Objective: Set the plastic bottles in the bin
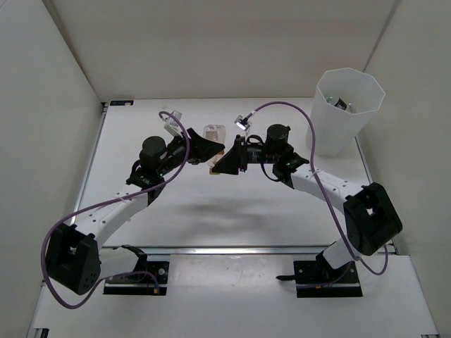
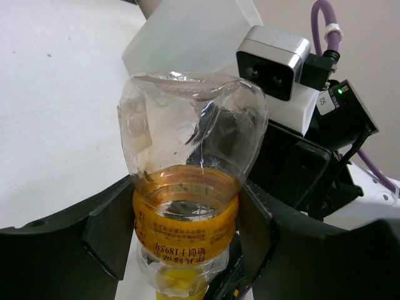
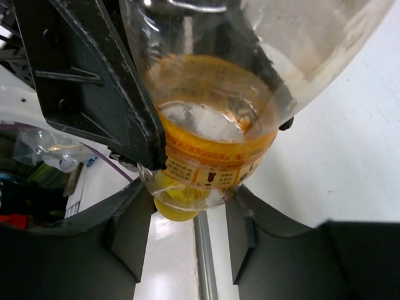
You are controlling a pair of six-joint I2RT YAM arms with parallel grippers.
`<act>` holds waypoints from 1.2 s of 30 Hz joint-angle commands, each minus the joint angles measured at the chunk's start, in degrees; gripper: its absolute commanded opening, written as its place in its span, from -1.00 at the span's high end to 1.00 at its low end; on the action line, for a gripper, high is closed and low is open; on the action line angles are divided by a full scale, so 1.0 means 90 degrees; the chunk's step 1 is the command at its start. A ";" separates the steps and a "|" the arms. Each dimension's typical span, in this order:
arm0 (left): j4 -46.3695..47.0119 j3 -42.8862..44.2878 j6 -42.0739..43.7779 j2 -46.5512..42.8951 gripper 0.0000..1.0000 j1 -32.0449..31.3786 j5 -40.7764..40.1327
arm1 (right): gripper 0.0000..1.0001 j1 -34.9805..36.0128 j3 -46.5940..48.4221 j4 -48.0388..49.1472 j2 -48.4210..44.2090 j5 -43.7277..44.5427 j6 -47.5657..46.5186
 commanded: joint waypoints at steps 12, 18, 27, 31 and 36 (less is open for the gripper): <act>0.0960 -0.0203 -0.0252 0.0120 1.00 -0.0329 -0.0252 | -0.23 0.0145 -0.0190 0.2241 0.0245 -0.0672 0.1432; 0.0978 -0.0339 -0.0194 -0.0055 1.00 -0.0349 -0.0292 | 0.54 0.0145 -0.0142 0.2370 0.0324 -0.0516 0.1531; 0.0949 -0.0671 -0.0018 -0.0700 -0.96 -0.0066 -0.0360 | 1.00 -0.0020 -0.0386 0.1846 -0.0037 -0.0214 0.1327; 0.0579 -0.0535 0.0197 -0.0857 -0.97 -0.0017 -0.0360 | 1.00 -0.0177 -0.0434 0.1210 -0.0340 0.0080 0.1004; 0.0207 -0.0427 0.0265 -0.1158 -0.97 0.0217 -0.0175 | 1.00 -0.0770 -0.0211 0.0127 -0.0643 0.0139 0.0575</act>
